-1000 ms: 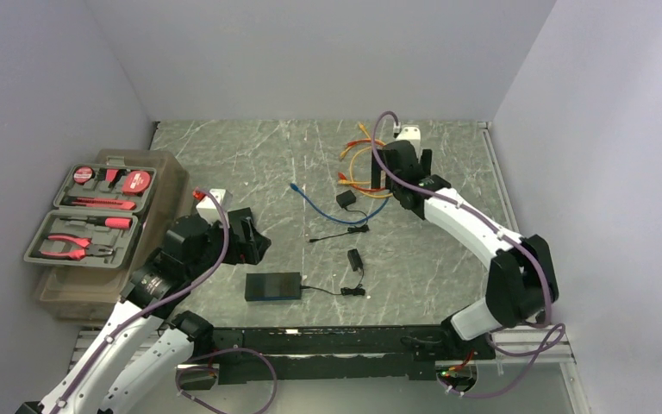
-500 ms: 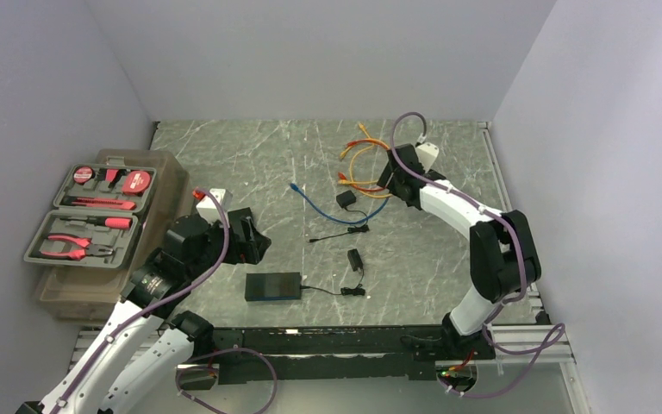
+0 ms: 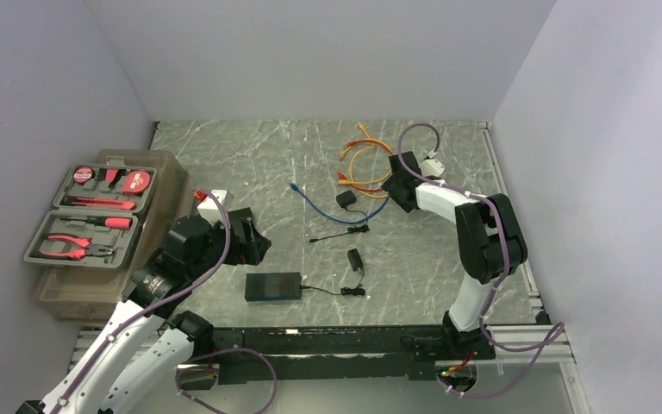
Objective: Insert the plug into the switch port
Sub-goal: Pick up the connector from the center of the board.
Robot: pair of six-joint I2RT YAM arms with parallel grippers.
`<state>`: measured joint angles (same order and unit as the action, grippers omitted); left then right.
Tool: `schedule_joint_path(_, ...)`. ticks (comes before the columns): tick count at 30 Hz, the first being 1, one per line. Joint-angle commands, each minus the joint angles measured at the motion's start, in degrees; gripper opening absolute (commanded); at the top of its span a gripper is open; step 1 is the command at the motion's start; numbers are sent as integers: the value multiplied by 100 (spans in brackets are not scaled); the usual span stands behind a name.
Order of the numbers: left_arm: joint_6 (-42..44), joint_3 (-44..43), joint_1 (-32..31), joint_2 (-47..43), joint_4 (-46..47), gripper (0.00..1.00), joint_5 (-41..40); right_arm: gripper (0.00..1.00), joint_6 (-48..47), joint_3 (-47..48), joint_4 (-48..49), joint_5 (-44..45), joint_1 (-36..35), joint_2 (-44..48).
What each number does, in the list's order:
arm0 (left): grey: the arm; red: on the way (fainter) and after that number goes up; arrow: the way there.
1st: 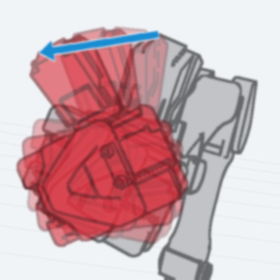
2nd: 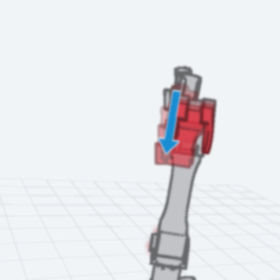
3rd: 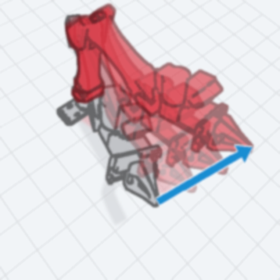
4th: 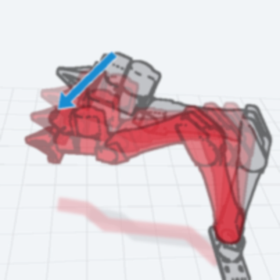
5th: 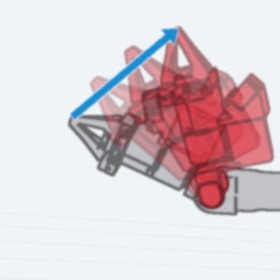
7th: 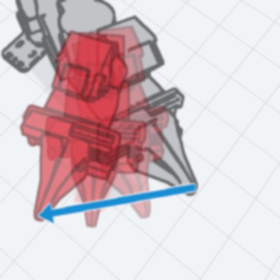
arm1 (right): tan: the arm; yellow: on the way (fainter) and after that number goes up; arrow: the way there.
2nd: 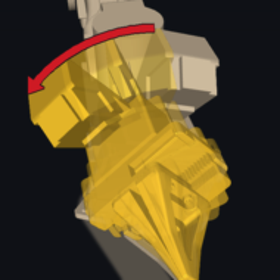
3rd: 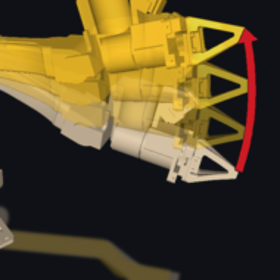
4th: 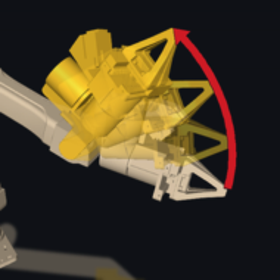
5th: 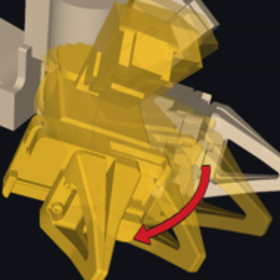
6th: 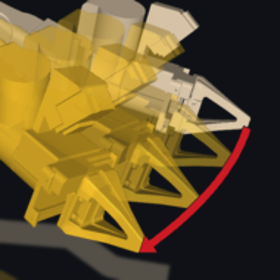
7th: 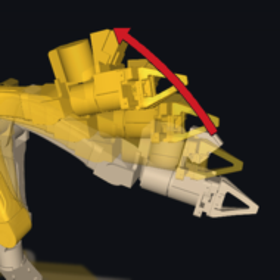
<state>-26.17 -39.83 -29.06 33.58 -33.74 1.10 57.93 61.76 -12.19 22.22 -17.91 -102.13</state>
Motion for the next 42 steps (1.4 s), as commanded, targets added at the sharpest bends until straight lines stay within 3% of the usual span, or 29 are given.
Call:
schedule_joint_path(1, 77, -24, 24, -27, 127, 100, -88, 59, 390, 152, 394, -24, 54, -195)
schedule_joint_path(11, 83, -33, 24, -12, 86, 99, -93, 44, 560, -16, 781, 122, 179, -367)
schedule_joint_path(21, 86, -59, 24, 102, 77, 100, -93, 38, 556, 55, 814, 90, 236, -651)
schedule_joint_path(23, 77, -68, 23, 109, 71, 100, -93, 32, 545, 35, 875, 105, 246, -667)
schedule_joint_path(28, 61, -85, 24, 113, 47, 99, -93, 2, 435, 11, 943, 147, 260, -567)
schedule_joint_path(29, 58, -92, 29, 113, 43, 99, -93, 0, 388, -27, 1009, 182, 254, -486)
schedule_joint_path(42, -25, -122, 25, -58, -85, 99, -266, 0, -1372, 369, 1671, 516, 218, 991)
